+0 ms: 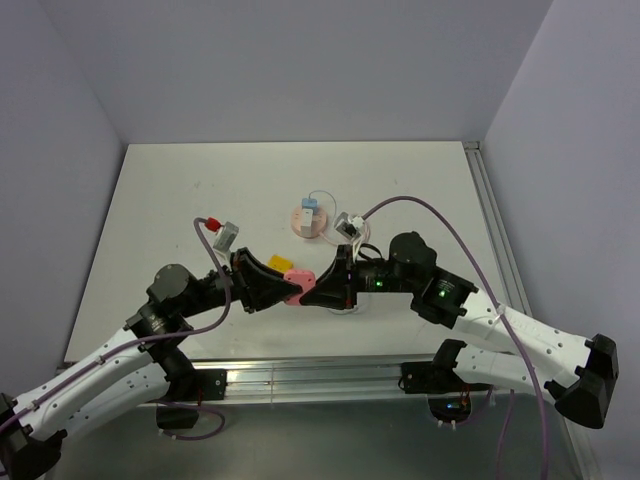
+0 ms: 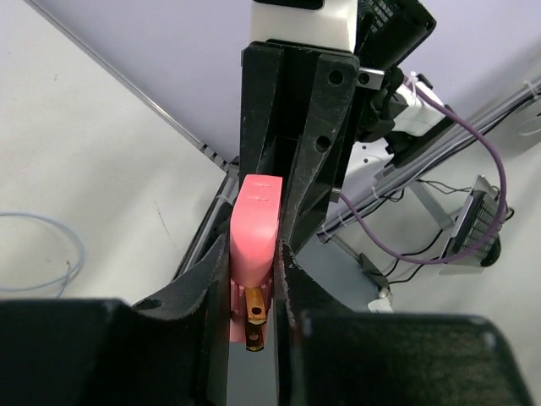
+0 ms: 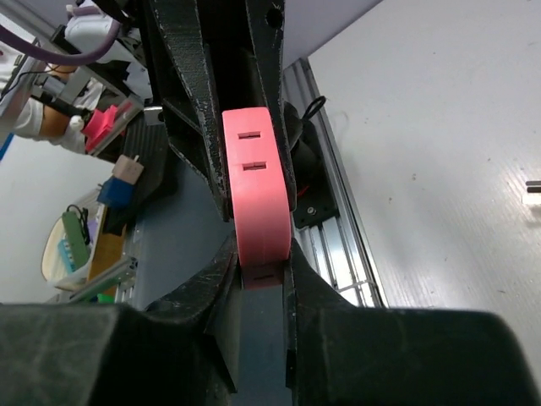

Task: Insert the plug

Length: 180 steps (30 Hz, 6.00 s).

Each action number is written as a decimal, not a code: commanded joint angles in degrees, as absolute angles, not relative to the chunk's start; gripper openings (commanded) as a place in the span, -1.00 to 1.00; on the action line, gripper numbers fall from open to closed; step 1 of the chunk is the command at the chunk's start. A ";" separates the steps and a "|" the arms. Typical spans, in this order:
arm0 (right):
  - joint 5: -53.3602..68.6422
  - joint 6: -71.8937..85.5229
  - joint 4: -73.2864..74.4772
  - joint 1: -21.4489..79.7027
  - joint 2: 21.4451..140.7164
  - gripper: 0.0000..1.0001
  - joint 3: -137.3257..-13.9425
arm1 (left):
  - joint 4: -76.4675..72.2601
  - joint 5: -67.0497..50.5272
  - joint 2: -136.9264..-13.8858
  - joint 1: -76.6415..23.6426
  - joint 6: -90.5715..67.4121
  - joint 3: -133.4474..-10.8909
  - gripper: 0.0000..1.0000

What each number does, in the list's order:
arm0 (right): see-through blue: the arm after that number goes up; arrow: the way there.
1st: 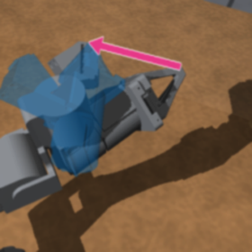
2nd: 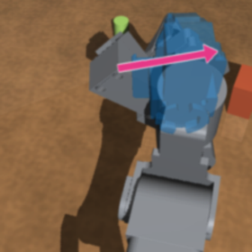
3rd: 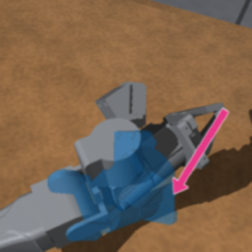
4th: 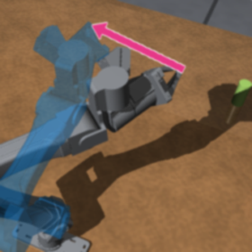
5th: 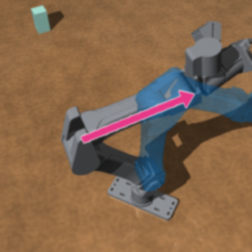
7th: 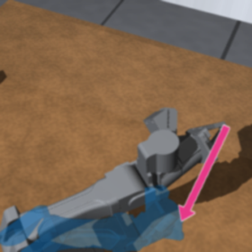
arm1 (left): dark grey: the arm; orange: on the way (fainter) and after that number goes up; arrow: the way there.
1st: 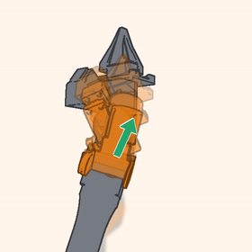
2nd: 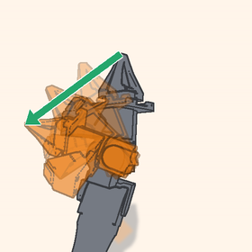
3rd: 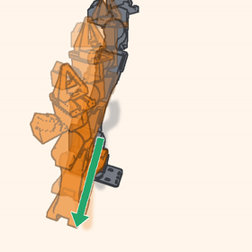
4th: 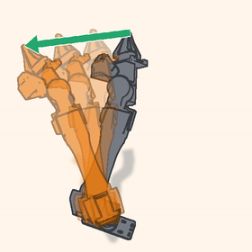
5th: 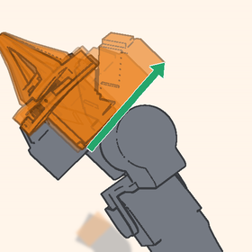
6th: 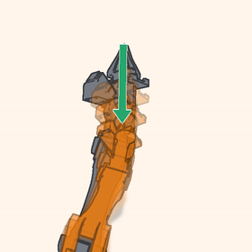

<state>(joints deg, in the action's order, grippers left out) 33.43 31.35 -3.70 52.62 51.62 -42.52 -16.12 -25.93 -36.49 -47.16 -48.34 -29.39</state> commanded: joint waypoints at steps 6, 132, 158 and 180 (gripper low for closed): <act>34.27 24.17 -0.62 50.90 51.07 -1.00 -43.24 | 2.00 -12.32 -32.19 -47.46 -42.19 -36.38 0.84; 48.78 41.75 -26.28 50.01 64.16 -0.14 -45.17 | -27.16 -20.22 -34.01 -47.55 -53.09 -26.28 -0.99; 38.76 39.28 -15.82 49.75 57.84 -1.00 -41.31 | -2.63 -5.44 -25.23 -47.46 -46.76 -32.09 0.06; 40.16 42.36 -16.52 49.13 54.32 -1.00 -44.21 | -15.02 -23.11 -28.65 -47.55 -47.90 -27.33 -0.10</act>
<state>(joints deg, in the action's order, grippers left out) 39.48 41.47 -12.84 49.50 55.18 -41.39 -10.72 -20.38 -28.03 -47.46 -47.75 -27.51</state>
